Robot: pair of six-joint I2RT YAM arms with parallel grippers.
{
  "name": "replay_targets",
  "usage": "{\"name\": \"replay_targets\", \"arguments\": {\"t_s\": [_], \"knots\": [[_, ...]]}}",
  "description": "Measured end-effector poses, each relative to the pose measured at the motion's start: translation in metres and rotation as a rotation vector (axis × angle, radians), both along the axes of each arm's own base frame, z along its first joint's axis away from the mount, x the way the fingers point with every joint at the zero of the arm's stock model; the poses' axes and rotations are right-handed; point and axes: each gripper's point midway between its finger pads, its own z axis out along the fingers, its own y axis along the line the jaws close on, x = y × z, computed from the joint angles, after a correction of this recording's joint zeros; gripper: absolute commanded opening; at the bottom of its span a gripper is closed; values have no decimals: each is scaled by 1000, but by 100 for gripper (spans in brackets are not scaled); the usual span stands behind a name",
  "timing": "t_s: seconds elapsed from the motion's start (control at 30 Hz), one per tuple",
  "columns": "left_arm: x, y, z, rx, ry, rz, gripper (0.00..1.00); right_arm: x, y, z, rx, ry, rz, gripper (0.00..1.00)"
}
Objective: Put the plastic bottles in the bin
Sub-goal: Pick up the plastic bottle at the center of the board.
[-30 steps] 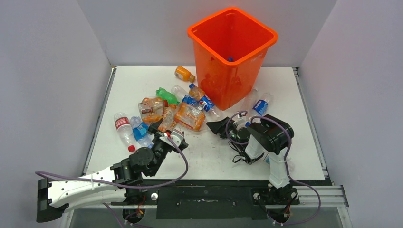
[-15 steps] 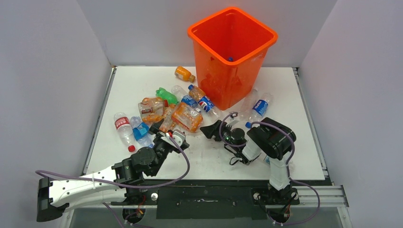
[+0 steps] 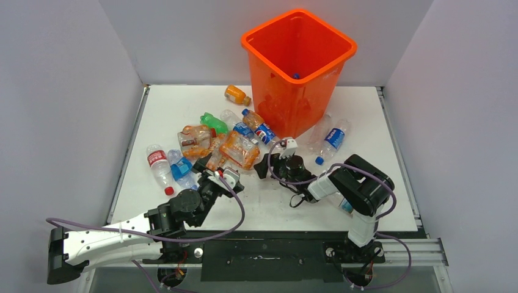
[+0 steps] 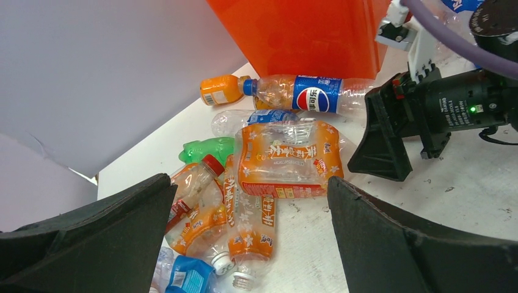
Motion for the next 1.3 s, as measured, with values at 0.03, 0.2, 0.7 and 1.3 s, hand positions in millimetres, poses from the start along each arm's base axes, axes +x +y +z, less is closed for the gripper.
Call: {"name": "replay_targets", "arguments": {"t_s": [0.03, 0.2, 0.7, 1.3], "knots": [[0, 0, 0, 0, 0, 0, 96, 1, 2, -1, -22, -6, 13, 94], [0, 0, 0, 0, 0, 0, 96, -3, 21, -4, -105, -31, 97, 92], [-1, -1, -1, 5, 2, -13, 96, -36, 54, -11, -298, -71, 237, 83], [-3, 6, 7, -19, -12, -1, 96, -50, 32, 2, -450, -62, 245, 5]]}}
